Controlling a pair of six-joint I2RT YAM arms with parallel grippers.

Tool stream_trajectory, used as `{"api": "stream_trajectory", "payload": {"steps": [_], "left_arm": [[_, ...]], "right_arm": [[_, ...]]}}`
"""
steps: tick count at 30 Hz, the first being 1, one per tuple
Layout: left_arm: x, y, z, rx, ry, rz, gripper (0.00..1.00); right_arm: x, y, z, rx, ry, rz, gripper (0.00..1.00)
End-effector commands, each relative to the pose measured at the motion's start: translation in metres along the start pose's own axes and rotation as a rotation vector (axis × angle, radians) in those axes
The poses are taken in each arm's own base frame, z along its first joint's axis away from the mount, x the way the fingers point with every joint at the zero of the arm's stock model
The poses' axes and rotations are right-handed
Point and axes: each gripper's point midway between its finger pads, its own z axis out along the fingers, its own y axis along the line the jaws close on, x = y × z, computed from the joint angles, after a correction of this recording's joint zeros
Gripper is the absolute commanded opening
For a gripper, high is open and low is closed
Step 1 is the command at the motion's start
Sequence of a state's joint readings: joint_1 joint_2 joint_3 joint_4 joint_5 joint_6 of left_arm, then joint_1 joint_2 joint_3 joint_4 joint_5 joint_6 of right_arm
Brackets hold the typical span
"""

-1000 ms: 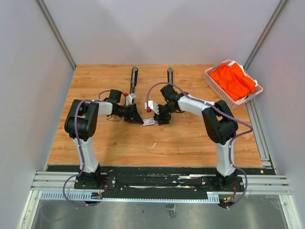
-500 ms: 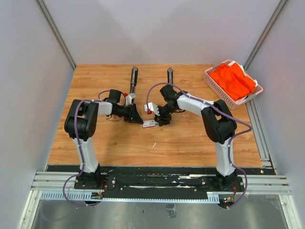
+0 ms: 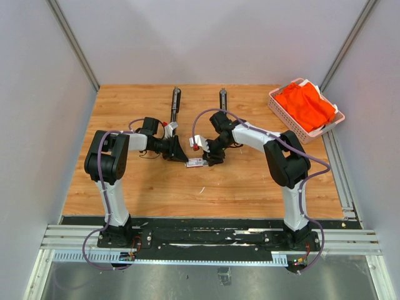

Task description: Unload the staples from the stapler

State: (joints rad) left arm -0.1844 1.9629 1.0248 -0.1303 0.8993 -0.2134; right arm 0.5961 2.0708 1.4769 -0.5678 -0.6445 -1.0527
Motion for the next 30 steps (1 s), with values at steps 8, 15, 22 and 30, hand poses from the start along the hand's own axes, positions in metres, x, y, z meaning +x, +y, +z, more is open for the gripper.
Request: {"api": "stream_trajectory", "payload": {"steps": [8,15,22,30], "left_arm": [[0.005,0.012,0.003,-0.025,0.003,-0.01,0.32],[0.006,0.011,0.002,-0.027,0.002,-0.009,0.33],[0.005,0.009,0.0,-0.029,-0.002,0.001,0.33],[0.005,0.009,0.0,-0.026,-0.003,-0.004,0.33]], "right_arm": [[-0.016,0.01,0.009,-0.036,-0.035,0.002,0.43],[-0.023,0.012,0.008,-0.021,-0.043,0.02,0.48],[-0.04,0.001,-0.032,0.071,-0.07,0.089,0.54],[-0.007,-0.006,-0.068,0.227,0.019,0.355,0.54]]}}
